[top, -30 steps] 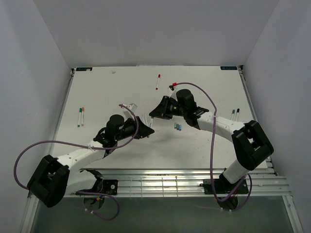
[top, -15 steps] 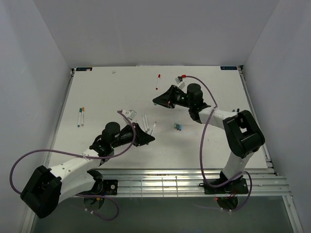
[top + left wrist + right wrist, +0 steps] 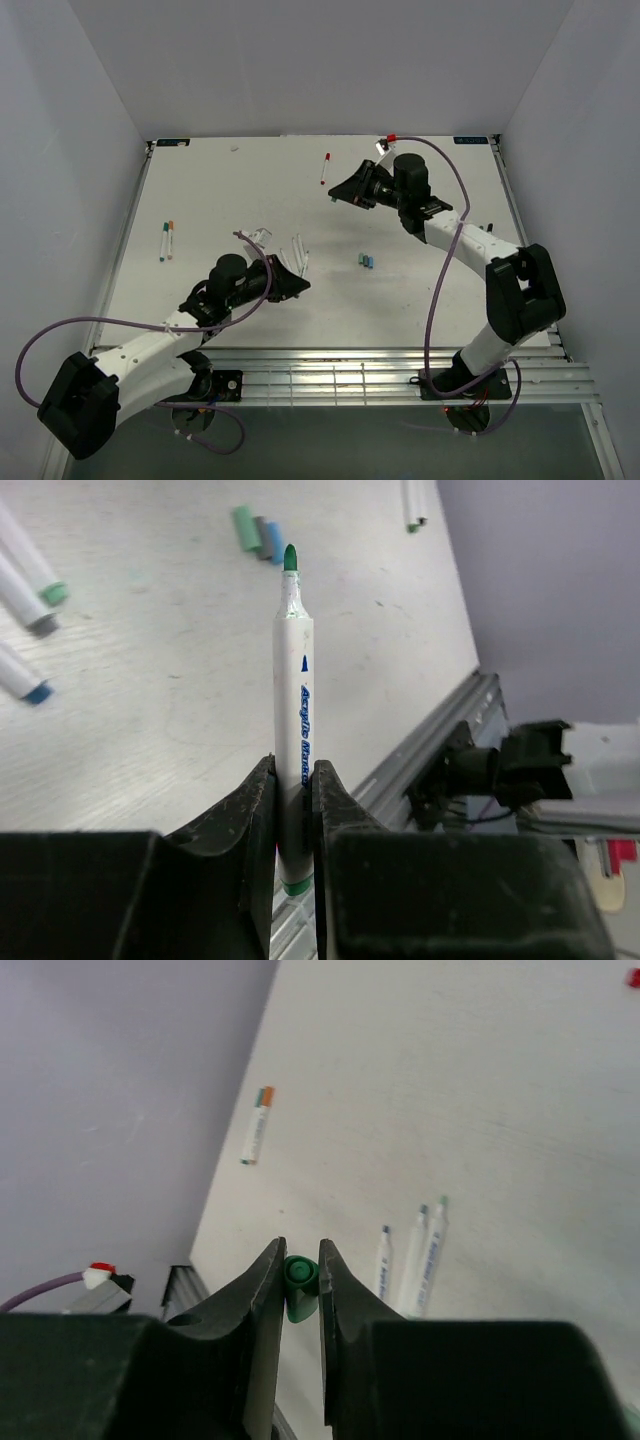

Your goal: Open the pen caps

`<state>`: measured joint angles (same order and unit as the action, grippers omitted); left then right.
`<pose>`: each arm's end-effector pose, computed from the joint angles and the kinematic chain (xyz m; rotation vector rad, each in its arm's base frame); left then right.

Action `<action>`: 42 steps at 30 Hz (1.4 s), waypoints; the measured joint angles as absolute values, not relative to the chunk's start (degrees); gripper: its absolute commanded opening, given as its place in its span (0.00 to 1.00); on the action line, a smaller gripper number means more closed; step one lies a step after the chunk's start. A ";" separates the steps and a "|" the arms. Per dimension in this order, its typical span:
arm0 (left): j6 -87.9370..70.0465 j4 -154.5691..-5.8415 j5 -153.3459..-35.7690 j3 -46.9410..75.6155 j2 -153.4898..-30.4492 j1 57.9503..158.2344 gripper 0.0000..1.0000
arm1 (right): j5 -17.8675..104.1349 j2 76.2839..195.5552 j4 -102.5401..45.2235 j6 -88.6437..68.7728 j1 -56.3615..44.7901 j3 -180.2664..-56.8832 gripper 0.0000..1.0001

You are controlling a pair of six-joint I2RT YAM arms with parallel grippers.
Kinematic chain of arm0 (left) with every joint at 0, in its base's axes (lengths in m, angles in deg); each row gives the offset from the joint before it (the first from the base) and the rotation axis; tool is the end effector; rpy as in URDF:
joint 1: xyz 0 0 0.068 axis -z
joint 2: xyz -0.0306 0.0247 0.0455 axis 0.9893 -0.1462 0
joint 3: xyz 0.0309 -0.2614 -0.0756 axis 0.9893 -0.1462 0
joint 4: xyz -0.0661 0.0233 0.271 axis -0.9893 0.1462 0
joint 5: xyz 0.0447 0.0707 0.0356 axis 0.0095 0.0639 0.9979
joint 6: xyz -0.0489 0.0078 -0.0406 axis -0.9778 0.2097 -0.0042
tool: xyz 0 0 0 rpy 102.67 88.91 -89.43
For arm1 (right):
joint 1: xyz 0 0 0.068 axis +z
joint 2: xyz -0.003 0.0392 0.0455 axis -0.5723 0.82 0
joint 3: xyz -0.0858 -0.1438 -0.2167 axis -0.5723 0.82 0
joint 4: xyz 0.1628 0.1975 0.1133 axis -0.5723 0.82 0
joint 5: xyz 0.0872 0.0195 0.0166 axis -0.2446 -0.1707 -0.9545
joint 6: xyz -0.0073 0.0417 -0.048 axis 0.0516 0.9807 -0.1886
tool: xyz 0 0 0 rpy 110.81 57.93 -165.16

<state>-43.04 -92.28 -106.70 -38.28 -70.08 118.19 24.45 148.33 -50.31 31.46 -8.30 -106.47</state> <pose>0.1733 -0.1502 0.1877 0.0989 2.1194 -1.2585 0.3589 0.2042 0.2796 -0.0172 1.9109 1.3220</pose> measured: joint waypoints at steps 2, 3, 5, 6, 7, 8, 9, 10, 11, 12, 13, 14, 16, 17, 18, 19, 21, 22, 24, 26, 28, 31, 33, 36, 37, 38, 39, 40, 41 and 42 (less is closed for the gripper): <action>-43.39 -88.63 -102.46 -37.87 -70.47 118.17 0.00 | 28.56 145.75 -43.38 27.02 -8.78 -105.44 0.08; -43.47 -87.21 -100.69 -37.67 -70.71 118.17 0.00 | 30.13 144.29 -40.74 25.10 -9.24 -104.35 0.08; -43.78 -84.71 -97.13 -37.14 -71.09 118.17 0.00 | 32.97 141.03 -35.80 21.88 -10.27 -101.31 0.08; -44.00 -83.69 -95.40 -36.95 -71.26 118.17 0.00 | 33.85 139.70 -33.85 20.92 -10.77 -100.09 0.08; -44.26 -82.59 -93.39 -36.64 -71.57 118.17 0.00 | 34.85 138.32 -31.71 19.65 -11.43 -98.69 0.08; -44.48 -81.43 -91.27 -36.23 -72.13 118.17 0.00 | 35.81 137.21 -29.99 18.49 -11.95 -97.42 0.08; -44.67 -80.47 -89.78 -35.77 -72.77 118.15 0.00 | 36.75 136.27 -28.13 17.40 -12.50 -96.39 0.08; -44.89 -79.16 -88.08 -35.09 -73.95 118.15 0.00 | 37.61 135.59 -26.58 16.57 -12.96 -95.50 0.08; -45.00 -77.92 -86.44 -34.26 -75.44 118.13 0.00 | 38.28 135.09 -25.46 15.72 -13.29 -94.62 0.08; -45.11 -76.60 -84.93 -33.25 -77.21 118.08 0.00 | 38.79 134.63 -24.85 15.00 -13.46 -93.53 0.08; -45.22 -75.38 -83.57 -32.31 -79.02 118.00 0.00 | 39.11 134.26 -24.08 14.34 -13.57 -92.37 0.08; -45.22 -74.37 -82.46 -31.44 -80.79 117.91 0.00 | 39.35 134.06 -23.45 13.99 -13.68 -91.54 0.08; -45.09 -72.98 -80.65 -30.04 -84.09 117.69 0.00 | 39.64 133.99 -22.53 12.99 -13.96 -89.53 0.08; -45.00 -72.52 -79.95 -29.67 -85.34 117.56 0.00 | 39.75 134.08 -21.96 12.64 -14.07 -88.79 0.08; -44.81 -72.41 -79.40 -29.58 -86.25 117.36 0.00 | 39.77 134.12 -21.46 12.35 -14.25 -88.17 0.08; -44.74 -72.25 -79.07 -29.58 -86.74 117.27 0.00 | 39.84 134.26 -20.96 12.07 -14.44 -87.93 0.08; -44.39 -72.01 -78.22 -29.58 -87.46 117.03 0.00 | 39.92 134.74 -20.74 11.48 -14.92 -87.87 0.08; -44.22 -72.12 -77.83 -29.56 -87.76 116.84 0.00 | 39.94 134.96 -20.74 11.26 -15.16 -87.87 0.08; -43.74 -72.17 -77.35 -29.21 -88.70 116.36 0.00 | 39.94 135.39 -20.74 10.95 -15.71 -87.78 0.08; -43.25 -72.80 -77.28 -28.66 -90.39 115.55 0.00 | 39.97 135.74 -20.74 10.74 -16.08 -87.76 0.08; -42.80 -73.61 -77.59 -28.20 -92.18 114.59 0.01 | 39.94 136.16 -20.74 10.41 -16.41 -87.76 0.08; -42.27 -74.83 -78.74 -27.42 -94.95 113.38 0.10 | 39.90 137.27 -20.76 10.01 -16.59 -87.76 0.08; -42.14 -76.06 -79.86 -26.74 -96.35 112.90 0.19 | 39.84 138.50 -20.81 9.97 -16.65 -87.76 0.08; -41.99 -78.09 -81.45 -26.08 -98.06 112.66 0.31 | 39.03 140.70 -20.92 10.04 -16.78 -87.76 0.08; -42.05 -78.66 -81.87 -26.00 -98.54 112.60 0.32 | 38.63 141.45 -21.05 10.08 -16.80 -87.76 0.08; -42.10 -79.18 -82.35 -25.95 -98.84 112.51 0.34 | 38.44 142.04 -21.26 10.17 -16.80 -87.76 0.08; -42.07 -79.56 -82.68 -25.95 -99.02 112.44 0.35 | 38.13 142.71 -21.68 10.25 -16.80 -87.76 0.08; -42.14 -79.88 -82.96 -25.95 -99.08 112.42 0.36 | 37.85 143.35 -21.99 10.30 -16.80 -87.76 0.09; -42.21 -80.06 -83.20 -25.95 -99.15 112.42 0.38 | 37.43 143.98 -22.36 10.47 -16.80 -87.76 0.09; -42.21 -80.25 -83.42 -25.95 -99.19 112.42 0.39 | 37.21 144.35 -22.62 10.58 -16.80 -87.76 0.11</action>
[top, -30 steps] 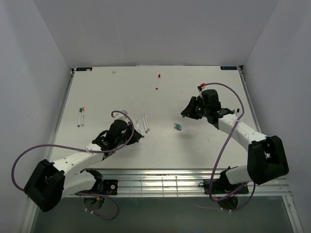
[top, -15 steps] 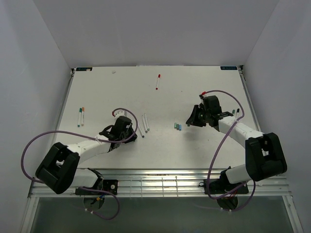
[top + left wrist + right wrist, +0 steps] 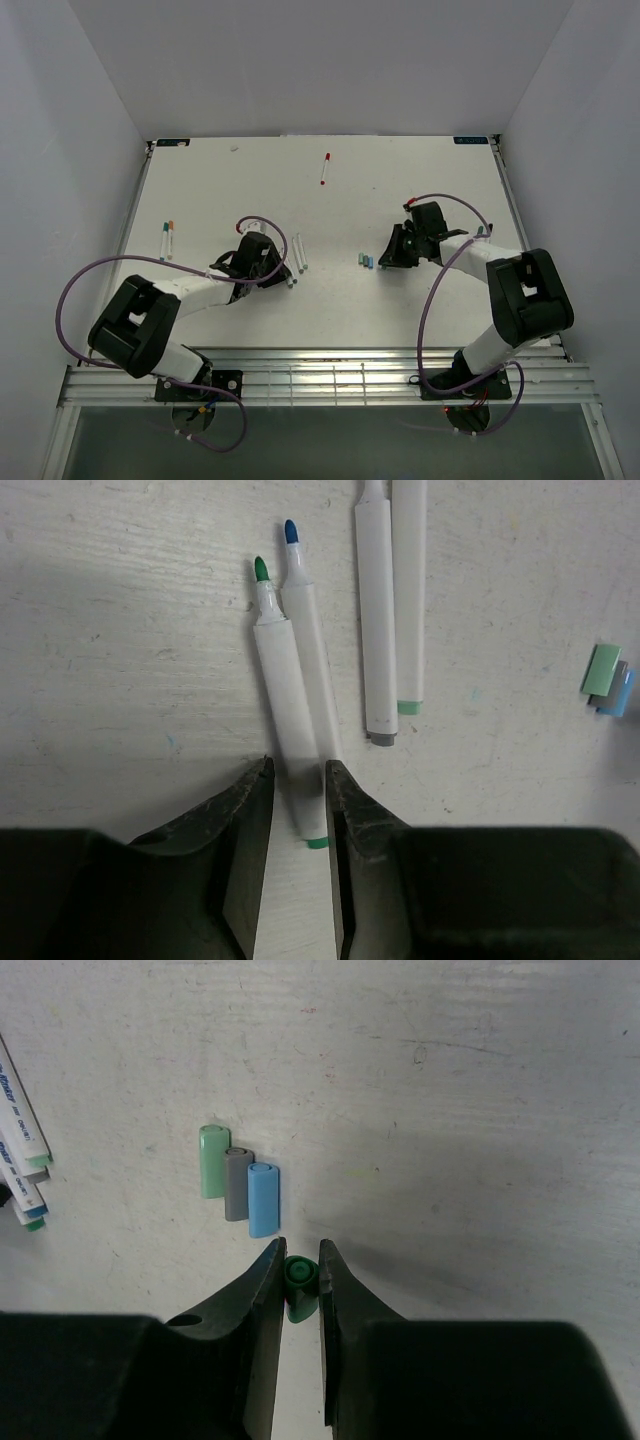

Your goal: Open the pen caps

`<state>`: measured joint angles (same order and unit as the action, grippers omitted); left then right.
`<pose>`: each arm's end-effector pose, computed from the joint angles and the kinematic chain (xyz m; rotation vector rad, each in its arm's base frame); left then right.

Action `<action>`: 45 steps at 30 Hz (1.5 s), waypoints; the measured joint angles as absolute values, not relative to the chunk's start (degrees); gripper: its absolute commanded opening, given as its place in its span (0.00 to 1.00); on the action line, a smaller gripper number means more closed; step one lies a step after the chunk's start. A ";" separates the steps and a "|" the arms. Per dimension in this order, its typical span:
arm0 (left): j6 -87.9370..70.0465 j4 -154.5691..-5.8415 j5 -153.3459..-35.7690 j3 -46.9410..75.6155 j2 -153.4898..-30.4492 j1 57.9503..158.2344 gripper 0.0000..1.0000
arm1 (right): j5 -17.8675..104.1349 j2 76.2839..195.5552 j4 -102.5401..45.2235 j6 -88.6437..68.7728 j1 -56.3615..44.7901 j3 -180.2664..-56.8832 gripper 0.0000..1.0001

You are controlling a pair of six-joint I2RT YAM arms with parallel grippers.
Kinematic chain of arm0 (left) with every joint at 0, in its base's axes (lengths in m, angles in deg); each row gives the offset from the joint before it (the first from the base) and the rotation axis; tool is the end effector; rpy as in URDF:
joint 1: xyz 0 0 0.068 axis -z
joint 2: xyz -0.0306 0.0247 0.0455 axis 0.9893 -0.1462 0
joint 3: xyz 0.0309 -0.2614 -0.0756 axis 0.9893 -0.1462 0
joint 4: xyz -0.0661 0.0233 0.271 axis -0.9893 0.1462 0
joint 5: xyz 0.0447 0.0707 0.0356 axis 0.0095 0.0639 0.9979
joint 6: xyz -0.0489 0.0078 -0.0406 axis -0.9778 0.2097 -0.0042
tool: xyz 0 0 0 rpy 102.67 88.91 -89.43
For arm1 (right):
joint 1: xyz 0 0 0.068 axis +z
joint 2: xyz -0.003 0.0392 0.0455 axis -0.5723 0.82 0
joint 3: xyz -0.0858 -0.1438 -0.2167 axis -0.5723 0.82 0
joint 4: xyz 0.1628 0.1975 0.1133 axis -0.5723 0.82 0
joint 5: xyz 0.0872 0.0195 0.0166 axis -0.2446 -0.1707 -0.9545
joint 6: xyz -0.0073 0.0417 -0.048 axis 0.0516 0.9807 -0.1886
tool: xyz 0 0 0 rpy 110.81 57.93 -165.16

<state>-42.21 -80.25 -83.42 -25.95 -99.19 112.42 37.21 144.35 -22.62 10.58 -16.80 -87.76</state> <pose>0.2430 -0.1421 0.1168 -0.3273 2.4689 -0.5277 0.3048 0.1118 0.1398 0.0983 2.5380 0.6224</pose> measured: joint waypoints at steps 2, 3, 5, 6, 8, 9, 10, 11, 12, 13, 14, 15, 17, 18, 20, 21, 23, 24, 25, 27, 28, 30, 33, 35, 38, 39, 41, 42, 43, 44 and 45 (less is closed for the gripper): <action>-42.29 -80.52 -83.86 -25.95 -99.22 112.42 0.41 | 36.75 145.23 -23.43 10.91 -16.80 -87.76 0.14; -42.36 -80.67 -84.01 -25.95 -99.26 112.42 0.42 | 36.51 145.64 -23.82 11.11 -16.80 -87.76 0.15; -42.40 -80.89 -84.30 -25.95 -99.28 112.42 0.43 | 36.03 146.54 -24.48 11.33 -16.80 -87.76 0.17; -42.40 -80.93 -84.43 -25.95 -99.28 112.42 0.44 | 35.84 147.09 -24.85 11.37 -16.80 -87.78 0.20; -42.45 -81.13 -84.69 -25.95 -99.28 112.42 0.45 | 35.20 148.03 -25.33 11.65 -16.80 -87.78 0.21; -42.45 -81.17 -84.86 -25.95 -99.28 112.42 0.45 | 35.03 148.20 -25.64 11.74 -16.80 -87.85 0.22; -42.47 -81.19 -84.95 -25.98 -99.28 112.42 0.46 | 34.98 148.29 -25.92 11.78 -16.80 -87.89 0.24; -42.45 -81.22 -85.06 -25.98 -99.28 112.42 0.47 | 34.94 148.42 -26.14 11.78 -16.80 -87.96 0.25; -42.51 -81.30 -85.13 -25.98 -99.28 112.42 0.47 | 34.85 148.55 -26.31 11.81 -16.80 -88.02 0.27; -42.58 -81.33 -85.19 -25.98 -99.28 112.42 0.48 | 34.68 148.75 -26.47 11.81 -16.85 -88.20 0.28; -42.62 -81.35 -85.21 -25.98 -99.26 112.42 0.48 | 34.55 148.88 -26.58 11.85 -16.85 -88.30 0.31; -42.64 -81.35 -85.21 -25.98 -99.24 112.42 0.48 | 34.31 148.97 -26.64 11.94 -16.85 -88.41 0.32; -42.60 -81.19 -85.17 -26.04 -98.97 112.42 0.49 | 34.11 149.08 -26.82 11.98 -16.85 -88.59 0.36; -42.58 -81.02 -85.15 -26.11 -98.69 112.42 0.49 | 34.00 149.10 -26.88 12.05 -16.85 -88.61 0.36; -42.31 -80.36 -84.86 -26.15 -97.77 112.42 0.50 | 33.80 149.10 -26.90 12.09 -16.85 -88.70 0.37; -42.10 -79.99 -84.60 -26.15 -97.25 112.42 0.50 | 33.78 149.12 -26.88 12.13 -16.85 -88.76 0.38; -41.55 -79.25 -83.84 -25.98 -96.24 112.42 0.50 | 33.78 149.18 -26.86 12.16 -16.85 -88.94 0.38; -41.24 -78.53 -83.40 -25.52 -95.94 112.42 0.50 | 33.76 149.21 -26.84 12.18 -16.85 -88.98 0.39; -40.85 -77.78 -82.92 -24.84 -95.76 112.42 0.51 | 33.76 149.21 -26.84 12.18 -16.85 -89.00 0.39; -40.13 -76.65 -81.98 -23.02 -95.72 112.42 0.53 | 33.80 149.21 -26.79 12.20 -16.85 -89.07 0.40; -39.71 -76.32 -81.45 -21.91 -95.72 112.42 0.55 | 33.87 149.21 -26.66 12.20 -16.85 -89.20 0.41; -38.82 -75.73 -80.49 -19.40 -95.76 112.42 0.63 | 34.17 149.21 -26.27 12.18 -16.85 -89.62 0.42; -37.29 -75.36 -79.27 -14.59 -96.79 112.40 0.75 | 34.70 149.18 -25.68 12.02 -16.85 -90.58 0.44; -36.00 -75.73 -78.55 -10.59 -98.84 112.42 0.80 | 35.07 149.03 -25.13 11.76 -16.85 -91.34 0.45; -32.98 -76.04 -78.11 -4.47 -103.52 112.40 0.82 | 35.68 147.83 -24.30 11.39 -16.85 -91.65 0.45; -31.74 -76.10 -78.15 -1.78 -105.95 112.40 0.82 | 35.84 147.13 -23.80 11.26 -16.85 -91.65 0.45; -28.96 -75.01 -78.33 4.84 -111.87 112.40 0.82 | 36.29 145.51 -22.75 11.04 -16.85 -91.65 0.45; -27.41 -74.53 -78.57 8.65 -115.32 112.40 0.82 | 36.56 144.62 -22.29 10.87 -16.85 -91.65 0.45; -25.83 -73.70 -78.77 12.34 -118.71 112.40 0.82 | 36.80 143.68 -21.90 10.76 -16.85 -91.65 0.45; -24.37 -72.65 -78.77 15.82 -121.90 112.40 0.82 | 37.04 142.76 -21.64 10.60 -16.85 -91.65 0.45; -22.84 -71.38 -78.64 19.25 -124.94 112.40 0.83 | 37.21 141.93 -21.48 10.34 -16.85 -91.65 0.45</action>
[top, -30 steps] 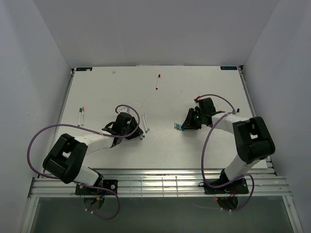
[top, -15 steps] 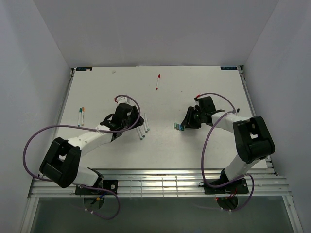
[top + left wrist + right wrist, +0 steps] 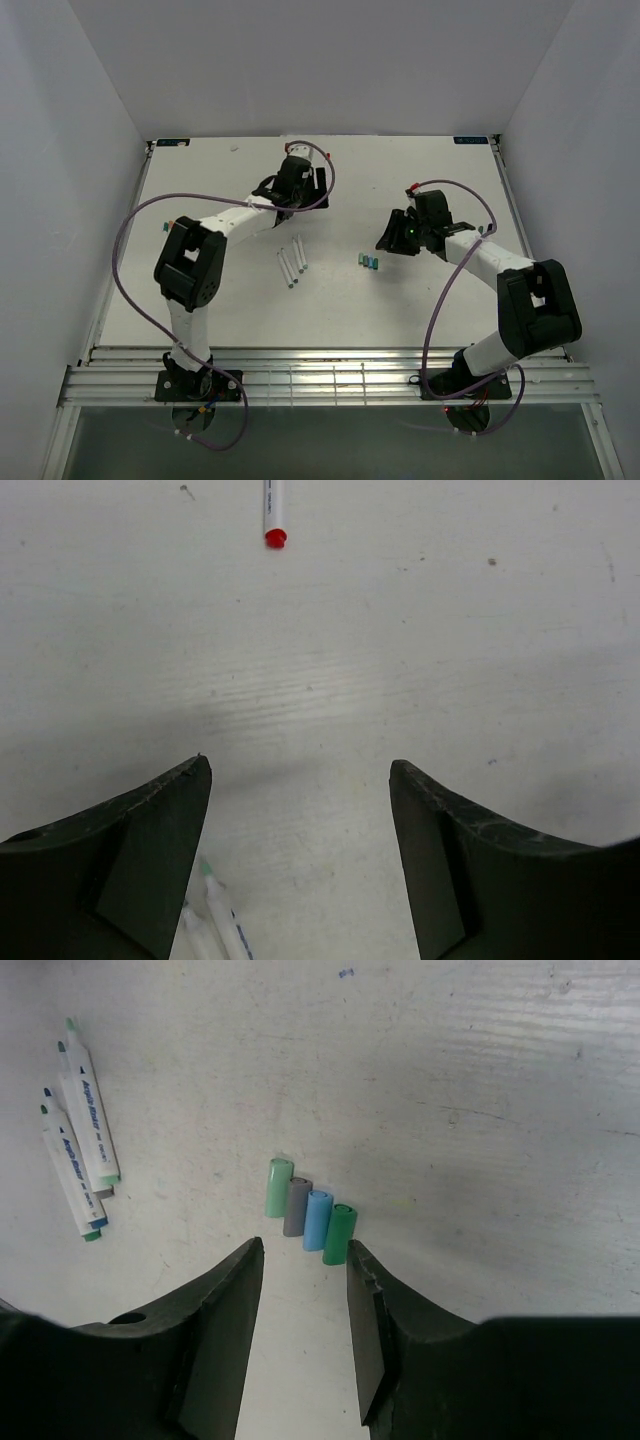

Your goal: Open the pen caps

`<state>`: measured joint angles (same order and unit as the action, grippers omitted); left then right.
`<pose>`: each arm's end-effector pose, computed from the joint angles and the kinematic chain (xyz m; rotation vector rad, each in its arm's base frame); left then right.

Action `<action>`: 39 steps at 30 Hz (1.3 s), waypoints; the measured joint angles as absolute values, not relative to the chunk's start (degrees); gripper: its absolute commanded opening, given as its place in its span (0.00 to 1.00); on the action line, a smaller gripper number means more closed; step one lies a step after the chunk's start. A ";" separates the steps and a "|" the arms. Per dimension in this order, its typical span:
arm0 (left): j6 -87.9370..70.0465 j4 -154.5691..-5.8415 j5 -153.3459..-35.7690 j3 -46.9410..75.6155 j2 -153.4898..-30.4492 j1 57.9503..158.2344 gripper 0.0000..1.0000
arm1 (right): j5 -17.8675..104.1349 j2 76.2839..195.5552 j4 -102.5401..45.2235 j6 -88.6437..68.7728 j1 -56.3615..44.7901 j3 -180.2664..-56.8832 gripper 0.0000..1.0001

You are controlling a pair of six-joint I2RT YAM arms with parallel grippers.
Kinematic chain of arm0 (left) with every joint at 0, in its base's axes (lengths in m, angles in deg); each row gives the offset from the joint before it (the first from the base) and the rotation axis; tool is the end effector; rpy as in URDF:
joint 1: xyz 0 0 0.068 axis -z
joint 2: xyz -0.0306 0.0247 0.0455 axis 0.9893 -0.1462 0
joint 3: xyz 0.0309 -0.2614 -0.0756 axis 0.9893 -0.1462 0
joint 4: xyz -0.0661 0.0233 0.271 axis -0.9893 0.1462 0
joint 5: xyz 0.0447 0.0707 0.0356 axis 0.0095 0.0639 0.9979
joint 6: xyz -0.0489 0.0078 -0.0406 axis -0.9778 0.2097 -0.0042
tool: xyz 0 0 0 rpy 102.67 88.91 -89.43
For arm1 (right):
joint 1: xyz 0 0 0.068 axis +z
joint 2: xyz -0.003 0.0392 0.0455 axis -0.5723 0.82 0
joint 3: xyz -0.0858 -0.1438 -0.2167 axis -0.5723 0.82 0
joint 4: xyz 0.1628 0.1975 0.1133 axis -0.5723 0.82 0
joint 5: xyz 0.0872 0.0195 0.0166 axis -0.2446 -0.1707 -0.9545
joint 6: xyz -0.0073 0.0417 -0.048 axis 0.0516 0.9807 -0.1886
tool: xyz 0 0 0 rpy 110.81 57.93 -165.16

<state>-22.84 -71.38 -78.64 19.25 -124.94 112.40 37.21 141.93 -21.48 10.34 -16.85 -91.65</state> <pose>0.3966 -0.2288 0.2030 0.0314 2.2553 -0.3852 0.3157 0.1151 0.1729 0.0757 2.4466 0.6463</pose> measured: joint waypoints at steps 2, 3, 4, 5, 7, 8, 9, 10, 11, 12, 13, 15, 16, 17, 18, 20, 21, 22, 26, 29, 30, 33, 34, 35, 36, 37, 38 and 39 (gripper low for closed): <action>-19.91 -70.38 -78.31 24.51 -130.45 112.40 0.83 | 37.54 140.55 -21.29 9.95 -16.85 -91.65 0.45; -18.73 -70.00 -78.05 25.96 -132.15 112.40 0.83 | 37.61 140.00 -21.18 9.80 -16.85 -91.65 0.45; -17.33 -69.61 -77.74 27.40 -133.95 112.40 0.83 | 37.65 139.59 -21.02 9.71 -16.85 -91.65 0.45; -16.02 -69.24 -77.43 28.47 -135.63 112.40 0.83 | 37.78 139.30 -20.89 9.64 -16.85 -91.65 0.45; -13.40 -68.26 -76.80 31.11 -138.69 112.40 0.83 | 37.89 138.93 -20.37 9.53 -16.85 -91.65 0.45; -12.17 -67.97 -76.58 32.51 -140.22 112.40 0.83 | 38.04 138.82 -20.15 9.51 -16.85 -91.65 0.45; -10.97 -67.71 -76.47 33.91 -141.51 112.40 0.83 | 38.04 138.78 -20.04 9.49 -16.87 -91.65 0.45; -9.92 -67.51 -76.38 35.31 -142.69 112.40 0.83 | 38.20 138.76 -19.98 9.38 -16.89 -91.65 0.45; -8.90 -67.40 -76.38 36.89 -143.89 112.40 0.84 | 38.26 138.76 -19.93 9.29 -16.89 -91.65 0.45; -7.89 -67.27 -76.38 38.59 -145.03 112.40 0.84 | 38.28 138.76 -19.89 9.25 -16.91 -91.65 0.45; -6.99 -67.18 -76.41 40.51 -146.36 112.40 0.84 | 38.37 138.67 -19.87 9.12 -16.91 -91.65 0.45; -5.35 -67.29 -76.45 43.73 -148.57 112.40 0.84 | 38.48 138.43 -19.89 8.81 -16.98 -91.58 0.45; -4.81 -67.07 -76.41 45.30 -149.57 112.38 0.84 | 38.48 138.26 -19.87 8.61 -17.07 -91.54 0.45; -4.20 -67.12 -76.41 47.20 -150.93 112.31 0.84 | 38.48 138.04 -19.89 8.42 -17.18 -91.52 0.45; -3.87 -67.01 -76.38 48.38 -151.80 112.23 0.84 | 38.48 137.86 -19.89 8.27 -17.31 -91.52 0.45; -3.37 -66.68 -76.38 51.35 -154.12 112.01 0.84 | 38.46 137.69 -19.89 8.09 -17.68 -91.50 0.45; -3.30 -66.70 -76.38 52.38 -155.10 111.92 0.84 | 38.46 137.69 -19.91 8.00 -17.85 -91.47 0.45; -3.26 -66.62 -76.43 52.86 -155.80 111.83 0.84 | 38.46 137.69 -19.89 7.89 -18.05 -91.47 0.45; -3.10 -67.38 -76.58 54.02 -157.75 111.13 0.84 | 38.44 137.69 -19.95 7.41 -18.79 -91.19 0.45; -2.69 -67.82 -76.62 55.44 -158.78 110.76 0.83 | 38.39 137.69 -19.89 7.13 -19.16 -90.75 0.45; -2.64 -67.86 -76.65 56.03 -159.23 110.65 0.82 | 38.39 137.69 -19.93 7.04 -19.21 -90.73 0.45; -2.29 -67.99 -76.65 58.52 -160.85 110.52 0.81 | 38.20 137.69 -20.00 7.02 -19.38 -90.73 0.45; -2.25 -68.21 -76.65 59.38 -161.53 110.48 0.80 | 38.17 137.69 -20.02 7.00 -19.41 -90.73 0.45; -2.23 -68.65 -76.67 60.03 -162.10 110.43 0.80 | 38.15 137.69 -20.02 7.00 -19.43 -90.73 0.45; -2.10 -69.11 -76.67 60.60 -162.53 110.41 0.79 | 38.13 137.69 -20.06 7.02 -19.47 -90.73 0.45; -2.03 -69.37 -76.67 60.93 -162.86 110.39 0.75 | 38.04 137.69 -20.11 7.02 -19.49 -90.73 0.45; -1.84 -69.50 -76.67 61.45 -163.21 110.35 0.73 | 38.00 137.69 -20.13 7.00 -19.54 -90.73 0.45; -1.59 -69.79 -76.69 62.00 -163.58 110.32 0.70 | 37.98 137.69 -20.17 7.00 -19.54 -90.73 0.45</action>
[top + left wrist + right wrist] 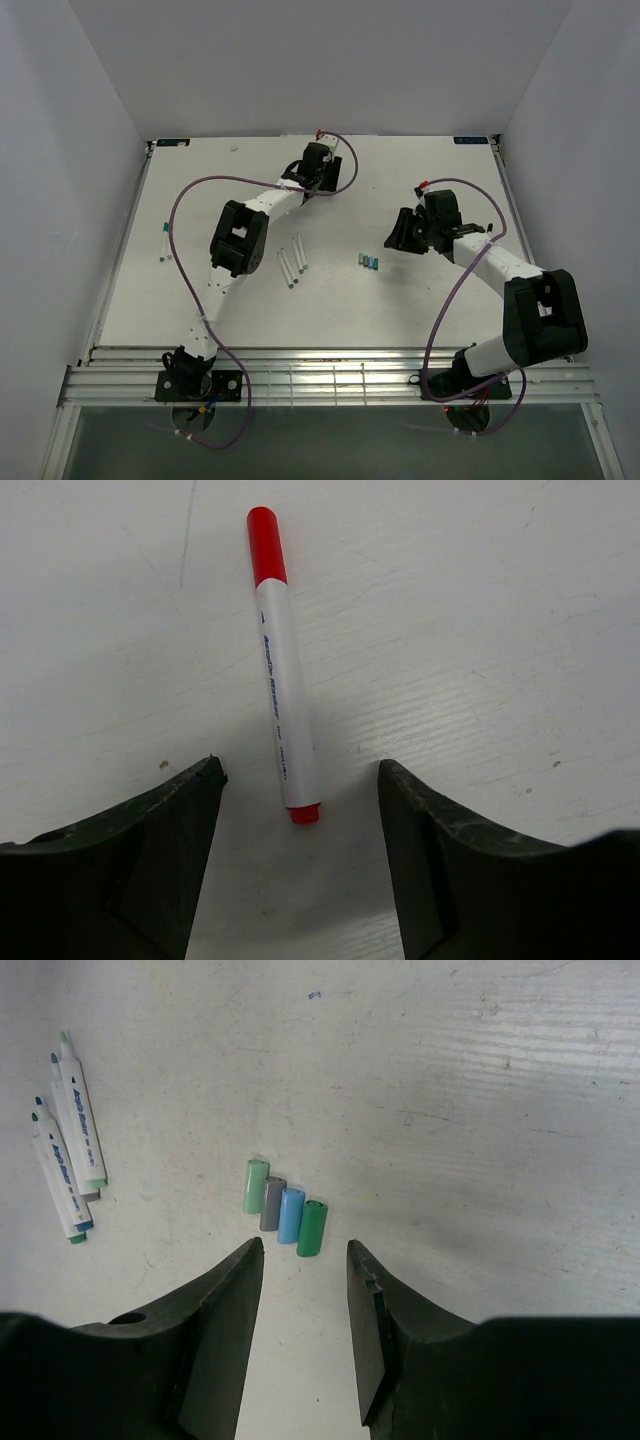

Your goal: Open the pen caps

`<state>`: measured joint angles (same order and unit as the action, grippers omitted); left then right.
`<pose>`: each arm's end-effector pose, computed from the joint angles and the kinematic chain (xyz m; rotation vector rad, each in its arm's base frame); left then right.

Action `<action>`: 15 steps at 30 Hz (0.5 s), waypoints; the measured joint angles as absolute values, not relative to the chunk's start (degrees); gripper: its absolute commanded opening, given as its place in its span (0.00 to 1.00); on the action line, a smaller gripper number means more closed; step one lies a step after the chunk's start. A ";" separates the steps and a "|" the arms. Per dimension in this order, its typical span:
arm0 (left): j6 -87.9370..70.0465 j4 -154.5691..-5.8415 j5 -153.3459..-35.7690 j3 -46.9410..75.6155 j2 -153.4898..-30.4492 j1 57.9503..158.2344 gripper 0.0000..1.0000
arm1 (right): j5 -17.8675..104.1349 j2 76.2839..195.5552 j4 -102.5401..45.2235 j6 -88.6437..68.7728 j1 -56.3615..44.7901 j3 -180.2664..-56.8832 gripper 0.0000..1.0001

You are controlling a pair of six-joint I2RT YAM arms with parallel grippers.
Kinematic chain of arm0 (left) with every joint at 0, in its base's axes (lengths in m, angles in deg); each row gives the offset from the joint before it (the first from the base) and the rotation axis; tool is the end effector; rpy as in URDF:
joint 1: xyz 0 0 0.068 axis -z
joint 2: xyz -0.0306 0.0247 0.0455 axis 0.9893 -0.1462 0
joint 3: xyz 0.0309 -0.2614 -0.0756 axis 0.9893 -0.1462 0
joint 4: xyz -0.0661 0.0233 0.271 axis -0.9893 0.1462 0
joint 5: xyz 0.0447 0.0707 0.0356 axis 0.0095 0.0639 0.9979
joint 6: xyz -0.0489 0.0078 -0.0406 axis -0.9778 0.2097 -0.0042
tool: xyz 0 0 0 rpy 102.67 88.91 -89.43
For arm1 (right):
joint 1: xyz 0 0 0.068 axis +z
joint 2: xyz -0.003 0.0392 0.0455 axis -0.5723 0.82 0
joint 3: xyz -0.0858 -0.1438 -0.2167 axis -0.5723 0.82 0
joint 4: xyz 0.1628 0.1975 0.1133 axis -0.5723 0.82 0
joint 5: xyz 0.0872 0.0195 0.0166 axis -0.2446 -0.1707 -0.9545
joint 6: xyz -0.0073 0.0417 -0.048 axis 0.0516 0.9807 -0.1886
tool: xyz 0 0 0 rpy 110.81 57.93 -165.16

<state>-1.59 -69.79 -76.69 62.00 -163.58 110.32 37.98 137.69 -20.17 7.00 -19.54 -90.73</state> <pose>0.5347 -0.2836 0.1189 0.3707 2.1522 -0.1428 0.3113 0.0968 0.1885 0.0616 2.3953 0.5918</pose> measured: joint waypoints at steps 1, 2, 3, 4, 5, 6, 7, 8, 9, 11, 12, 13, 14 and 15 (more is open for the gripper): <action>-1.33 -69.92 -76.69 62.30 -163.85 110.30 0.66 | 37.98 137.69 -20.22 7.00 -19.54 -90.73 0.45; -1.03 -69.96 -76.67 62.89 -164.24 110.30 0.64 | 37.96 137.69 -20.19 7.00 -19.54 -90.73 0.45; -0.68 -70.05 -76.73 63.49 -164.63 110.30 0.64 | 37.93 137.69 -20.24 7.00 -19.54 -90.73 0.45; -0.31 -70.33 -76.84 63.88 -165.00 110.30 0.64 | 37.93 137.69 -20.24 7.00 -19.54 -90.73 0.45; 0.00 -70.81 -76.91 64.16 -165.31 110.30 0.64 | 37.91 137.69 -20.24 7.00 -19.58 -90.73 0.45; 0.28 -71.29 -76.97 64.21 -165.42 110.30 0.64 | 37.82 137.69 -20.28 7.00 -19.60 -90.73 0.45; 0.53 -71.51 -77.08 64.21 -165.51 110.28 0.63 | 37.74 137.69 -20.28 7.02 -19.67 -90.73 0.45; 0.72 -71.82 -77.11 64.23 -165.66 110.28 0.60 | 37.67 137.69 -20.28 7.00 -19.71 -90.73 0.45; 0.81 -72.32 -77.15 64.36 -165.88 110.26 0.54 | 37.54 137.69 -20.30 7.00 -19.82 -90.71 0.45; 1.07 -73.37 -77.37 64.73 -166.36 110.26 0.46 | 37.50 137.69 -20.30 7.00 -19.91 -90.71 0.45; 1.16 -73.52 -77.48 64.77 -166.45 110.26 0.34 | 37.45 137.69 -20.35 7.00 -19.91 -90.67 0.45; 1.16 -73.68 -77.54 64.80 -166.51 110.24 0.32 | 37.37 137.69 -20.37 7.00 -19.93 -90.60 0.45; 1.20 -73.83 -77.59 64.82 -166.62 110.19 0.31 | 37.30 137.69 -20.41 7.00 -19.95 -90.42 0.45; 1.25 -74.00 -77.70 64.82 -166.69 110.13 0.19 | 37.23 137.69 -20.39 7.00 -19.97 -90.27 0.45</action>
<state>1.25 -74.00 -77.70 64.82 -166.69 110.13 37.23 137.69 -20.39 7.00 -19.97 -90.27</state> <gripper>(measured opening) 0.323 0.449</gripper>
